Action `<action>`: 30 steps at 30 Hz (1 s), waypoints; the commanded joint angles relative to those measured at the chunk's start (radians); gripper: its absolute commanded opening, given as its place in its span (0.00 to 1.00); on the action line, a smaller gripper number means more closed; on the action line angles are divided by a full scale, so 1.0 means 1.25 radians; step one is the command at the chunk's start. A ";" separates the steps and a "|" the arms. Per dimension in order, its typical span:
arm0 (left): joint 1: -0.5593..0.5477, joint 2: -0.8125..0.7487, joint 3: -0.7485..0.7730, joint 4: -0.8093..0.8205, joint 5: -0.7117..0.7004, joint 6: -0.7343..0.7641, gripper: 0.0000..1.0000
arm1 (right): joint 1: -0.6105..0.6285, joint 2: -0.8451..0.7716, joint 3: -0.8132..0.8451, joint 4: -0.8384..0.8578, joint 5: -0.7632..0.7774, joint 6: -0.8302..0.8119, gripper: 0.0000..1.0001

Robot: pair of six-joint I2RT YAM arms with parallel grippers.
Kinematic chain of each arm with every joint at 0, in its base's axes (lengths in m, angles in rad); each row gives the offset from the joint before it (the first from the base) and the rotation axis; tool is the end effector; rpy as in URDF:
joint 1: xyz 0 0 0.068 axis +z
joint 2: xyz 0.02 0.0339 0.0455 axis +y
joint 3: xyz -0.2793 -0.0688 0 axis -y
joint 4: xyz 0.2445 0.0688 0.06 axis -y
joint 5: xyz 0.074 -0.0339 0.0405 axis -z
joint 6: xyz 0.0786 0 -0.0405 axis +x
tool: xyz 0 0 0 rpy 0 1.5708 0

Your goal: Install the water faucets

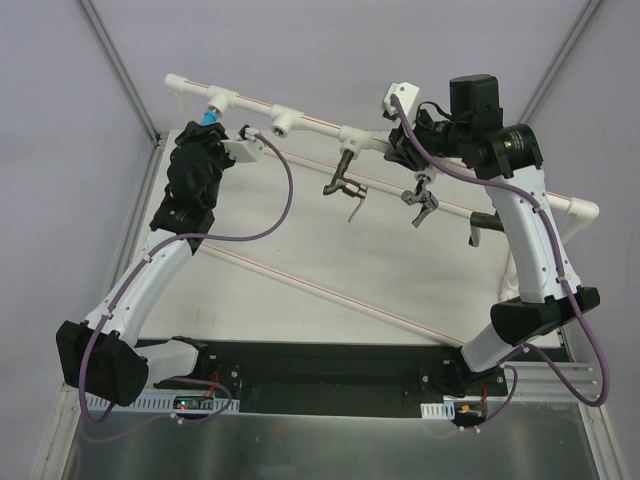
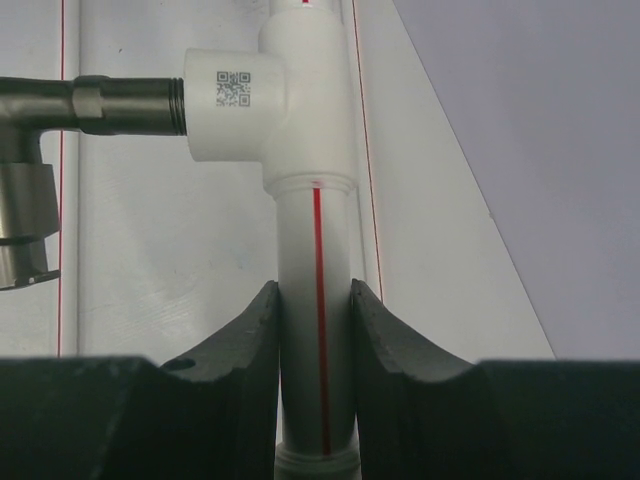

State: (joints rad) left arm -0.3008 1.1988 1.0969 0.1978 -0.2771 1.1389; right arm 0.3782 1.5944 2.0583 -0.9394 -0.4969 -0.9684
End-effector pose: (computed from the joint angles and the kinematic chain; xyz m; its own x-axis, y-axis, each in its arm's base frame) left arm 0.3089 -0.0733 0.4228 0.0609 0.8957 -0.4405 -0.0726 0.4441 0.8930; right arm 0.3074 0.1624 0.4903 0.3509 -0.6400 -0.6836 -0.7576 0.2349 -0.6089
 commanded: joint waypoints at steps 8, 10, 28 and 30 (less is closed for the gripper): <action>-0.058 0.014 0.019 -0.087 -0.041 0.179 0.69 | 0.045 -0.021 -0.002 -0.023 -0.106 0.027 0.01; -0.058 0.001 0.028 -0.087 -0.030 0.146 0.76 | 0.043 -0.021 -0.001 -0.024 -0.107 0.027 0.01; -0.031 -0.218 0.140 -0.072 0.029 -0.794 0.99 | 0.043 -0.004 0.013 -0.024 -0.109 0.030 0.01; -0.020 -0.231 0.140 -0.076 -0.020 -0.954 0.99 | 0.042 -0.002 0.017 -0.023 -0.113 0.032 0.01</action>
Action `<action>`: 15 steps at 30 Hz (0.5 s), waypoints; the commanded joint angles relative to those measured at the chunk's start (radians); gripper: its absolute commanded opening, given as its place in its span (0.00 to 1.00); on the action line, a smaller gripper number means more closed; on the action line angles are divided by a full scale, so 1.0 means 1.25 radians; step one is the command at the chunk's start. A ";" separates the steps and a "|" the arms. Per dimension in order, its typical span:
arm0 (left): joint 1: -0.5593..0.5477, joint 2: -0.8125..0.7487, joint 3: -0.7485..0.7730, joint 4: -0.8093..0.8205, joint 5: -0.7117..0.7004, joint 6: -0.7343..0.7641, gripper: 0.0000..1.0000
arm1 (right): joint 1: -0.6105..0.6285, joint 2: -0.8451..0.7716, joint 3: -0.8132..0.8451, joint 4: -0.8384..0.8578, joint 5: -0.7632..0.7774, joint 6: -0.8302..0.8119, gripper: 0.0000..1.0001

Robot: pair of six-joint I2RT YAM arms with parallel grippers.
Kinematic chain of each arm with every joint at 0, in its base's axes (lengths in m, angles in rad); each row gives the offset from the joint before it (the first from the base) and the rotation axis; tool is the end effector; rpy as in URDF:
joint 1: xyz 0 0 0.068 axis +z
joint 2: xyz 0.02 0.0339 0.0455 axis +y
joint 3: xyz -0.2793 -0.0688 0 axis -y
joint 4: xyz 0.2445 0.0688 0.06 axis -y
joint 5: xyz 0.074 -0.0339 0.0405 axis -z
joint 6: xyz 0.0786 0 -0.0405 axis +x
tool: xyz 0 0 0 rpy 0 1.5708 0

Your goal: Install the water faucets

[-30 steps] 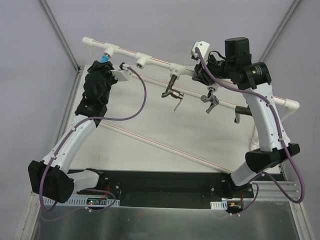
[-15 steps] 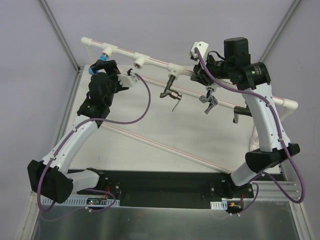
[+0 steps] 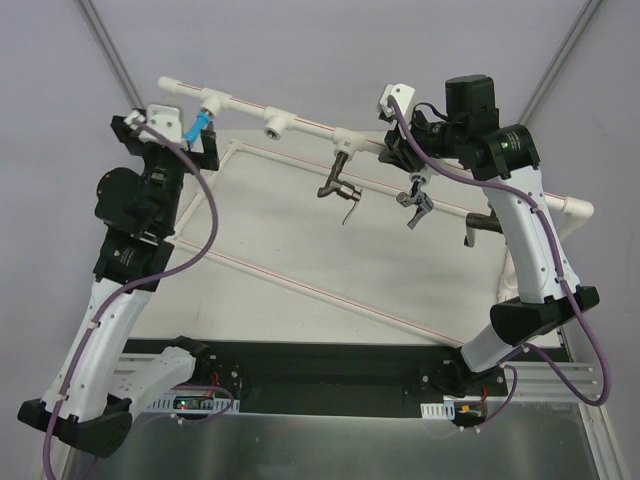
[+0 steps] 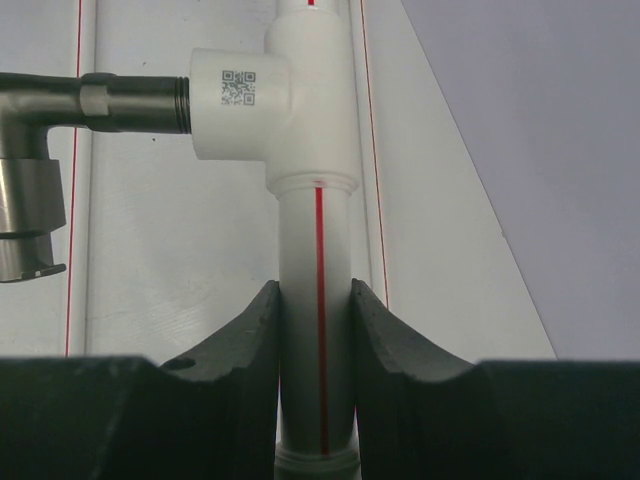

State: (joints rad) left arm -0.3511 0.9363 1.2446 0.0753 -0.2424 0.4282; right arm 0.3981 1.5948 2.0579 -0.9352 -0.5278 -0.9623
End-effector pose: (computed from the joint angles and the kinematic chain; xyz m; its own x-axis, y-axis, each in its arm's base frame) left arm 0.2023 -0.0540 0.5261 0.3715 0.2932 -0.8809 -0.0323 0.9523 0.3033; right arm 0.3027 0.1702 0.4911 0.3744 -0.6115 -0.6970 -0.7718 0.2112 -0.5998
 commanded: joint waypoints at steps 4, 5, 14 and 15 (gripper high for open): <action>0.056 -0.053 -0.002 -0.029 -0.163 -0.668 0.99 | 0.026 0.000 0.018 -0.025 -0.093 0.029 0.01; 0.075 -0.061 -0.008 -0.047 -0.163 -0.726 0.99 | 0.026 0.000 0.017 -0.026 -0.094 0.029 0.01; 0.376 -0.055 -0.080 -0.165 0.189 -1.351 0.94 | 0.025 -0.011 0.003 -0.025 -0.094 0.027 0.01; 0.378 -0.042 -0.085 -0.163 0.194 -1.400 0.94 | 0.022 -0.013 0.002 -0.026 -0.094 0.027 0.01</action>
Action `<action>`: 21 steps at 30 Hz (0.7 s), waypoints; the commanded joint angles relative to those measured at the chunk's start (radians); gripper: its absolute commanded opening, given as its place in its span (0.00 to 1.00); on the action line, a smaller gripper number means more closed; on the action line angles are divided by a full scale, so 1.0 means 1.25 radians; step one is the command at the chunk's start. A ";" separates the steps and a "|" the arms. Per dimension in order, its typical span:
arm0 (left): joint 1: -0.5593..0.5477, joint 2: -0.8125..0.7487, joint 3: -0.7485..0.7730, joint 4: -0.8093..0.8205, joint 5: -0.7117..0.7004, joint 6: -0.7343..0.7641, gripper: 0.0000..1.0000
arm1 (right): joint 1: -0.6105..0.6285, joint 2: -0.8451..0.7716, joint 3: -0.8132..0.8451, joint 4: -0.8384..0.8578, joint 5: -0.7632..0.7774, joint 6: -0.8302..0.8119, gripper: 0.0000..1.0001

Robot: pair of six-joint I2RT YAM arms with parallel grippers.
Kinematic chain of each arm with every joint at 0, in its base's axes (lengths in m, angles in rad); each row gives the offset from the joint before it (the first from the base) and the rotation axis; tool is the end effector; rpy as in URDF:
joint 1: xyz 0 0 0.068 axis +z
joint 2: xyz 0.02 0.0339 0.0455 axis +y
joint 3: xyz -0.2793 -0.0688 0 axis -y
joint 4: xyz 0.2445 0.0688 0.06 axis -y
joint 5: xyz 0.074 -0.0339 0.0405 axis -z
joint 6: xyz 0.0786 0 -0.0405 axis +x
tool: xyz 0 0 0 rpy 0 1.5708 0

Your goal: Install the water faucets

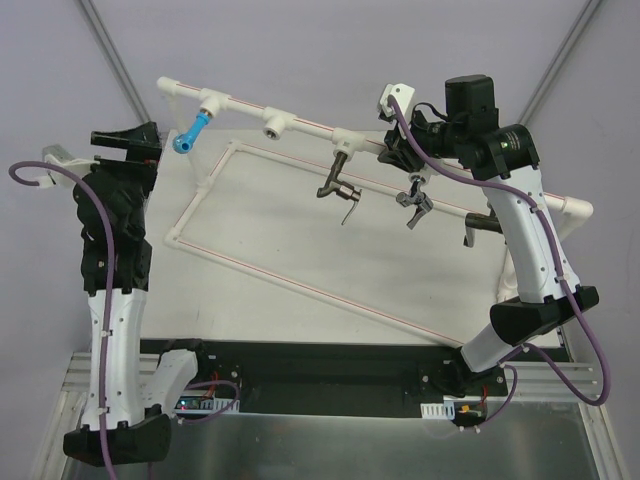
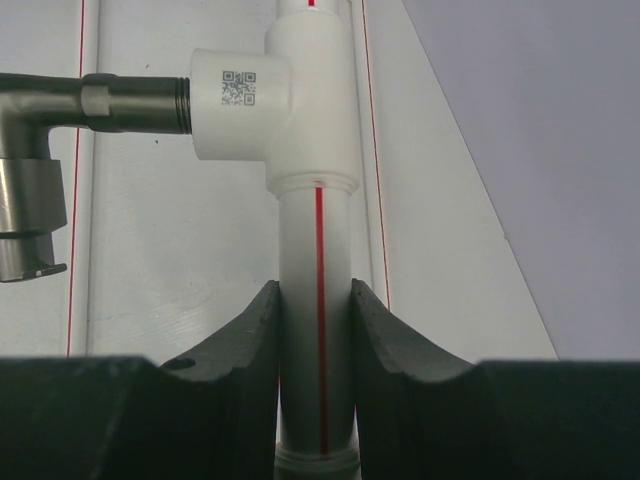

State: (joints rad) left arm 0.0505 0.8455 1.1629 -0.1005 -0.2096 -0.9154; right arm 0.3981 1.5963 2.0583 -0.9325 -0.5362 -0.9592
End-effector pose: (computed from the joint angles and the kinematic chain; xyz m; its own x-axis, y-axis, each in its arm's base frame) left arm 0.1946 0.0262 0.4883 0.3310 -0.7597 -0.5597 0.0166 0.5977 -0.8015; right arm 0.3029 0.1709 0.4912 0.3766 -0.6052 -0.7014 -0.7745 0.2097 -0.5968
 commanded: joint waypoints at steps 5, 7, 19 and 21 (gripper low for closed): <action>0.072 0.062 -0.044 -0.014 0.252 -0.408 0.95 | 0.018 -0.024 -0.011 -0.027 -0.084 0.022 0.01; 0.083 0.084 -0.063 0.003 0.278 -0.455 0.94 | 0.018 -0.025 -0.011 -0.028 -0.084 0.024 0.01; 0.086 0.185 -0.057 0.122 0.375 -0.529 0.90 | 0.017 -0.022 -0.011 -0.027 -0.086 0.025 0.01; 0.086 0.200 -0.057 0.131 0.381 -0.539 0.89 | 0.015 -0.022 -0.011 -0.027 -0.085 0.026 0.01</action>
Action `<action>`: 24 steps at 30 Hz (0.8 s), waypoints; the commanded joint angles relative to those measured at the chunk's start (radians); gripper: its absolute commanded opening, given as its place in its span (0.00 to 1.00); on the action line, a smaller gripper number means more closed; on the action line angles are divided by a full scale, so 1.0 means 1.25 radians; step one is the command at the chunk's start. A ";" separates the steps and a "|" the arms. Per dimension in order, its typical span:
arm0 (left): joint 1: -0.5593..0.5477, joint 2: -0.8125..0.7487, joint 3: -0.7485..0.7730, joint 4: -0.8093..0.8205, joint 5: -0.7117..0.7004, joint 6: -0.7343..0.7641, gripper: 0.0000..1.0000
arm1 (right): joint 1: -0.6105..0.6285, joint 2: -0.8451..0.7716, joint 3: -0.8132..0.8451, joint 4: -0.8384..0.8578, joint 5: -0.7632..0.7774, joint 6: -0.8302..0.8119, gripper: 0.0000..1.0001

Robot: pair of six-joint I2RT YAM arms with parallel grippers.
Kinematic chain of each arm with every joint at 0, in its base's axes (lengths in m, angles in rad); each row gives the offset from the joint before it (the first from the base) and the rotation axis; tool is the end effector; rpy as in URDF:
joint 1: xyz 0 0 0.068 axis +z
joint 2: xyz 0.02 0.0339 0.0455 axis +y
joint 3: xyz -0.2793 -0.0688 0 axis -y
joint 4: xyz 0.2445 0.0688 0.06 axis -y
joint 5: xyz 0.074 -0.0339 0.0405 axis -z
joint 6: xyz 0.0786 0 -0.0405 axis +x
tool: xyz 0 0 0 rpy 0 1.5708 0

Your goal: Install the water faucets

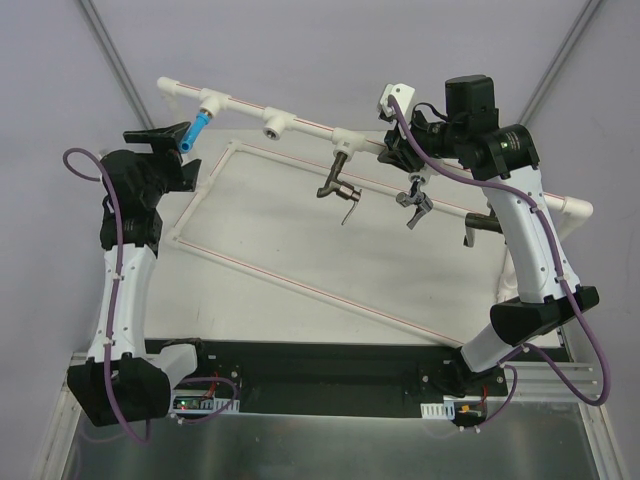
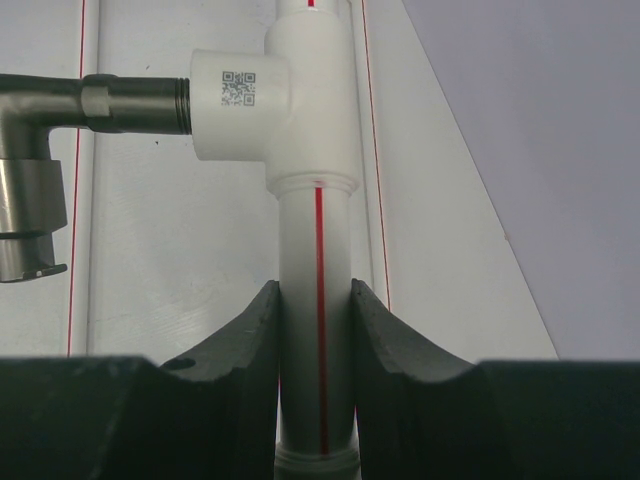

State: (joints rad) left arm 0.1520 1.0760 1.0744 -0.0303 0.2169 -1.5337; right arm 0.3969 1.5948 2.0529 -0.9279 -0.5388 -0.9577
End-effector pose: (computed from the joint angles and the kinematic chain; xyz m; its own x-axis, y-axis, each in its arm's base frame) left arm 0.2820 0.0261 0.4141 -0.0659 -0.9974 -0.0302 -0.0291 0.0322 -0.9991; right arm 0.3031 0.1708 0.4906 0.3762 -0.6035 -0.7030 -0.7752 0.2106 -0.5956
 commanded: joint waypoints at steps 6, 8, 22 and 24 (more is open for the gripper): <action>0.005 0.034 0.008 0.103 0.022 -0.055 0.80 | 0.016 -0.020 -0.008 -0.030 -0.078 0.022 0.01; 0.005 0.038 0.007 0.113 0.017 -0.057 0.73 | 0.016 -0.022 -0.008 -0.031 -0.076 0.022 0.01; 0.005 0.042 -0.001 0.125 0.007 0.044 0.10 | 0.013 -0.013 -0.008 -0.027 -0.083 0.025 0.01; 0.004 0.045 0.008 0.125 0.006 0.125 0.05 | 0.013 -0.013 -0.008 -0.026 -0.083 0.027 0.01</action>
State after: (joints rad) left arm 0.1524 1.1275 1.0740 0.1139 0.2298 -1.5494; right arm 0.3943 1.5948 2.0499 -0.9226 -0.5400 -0.9531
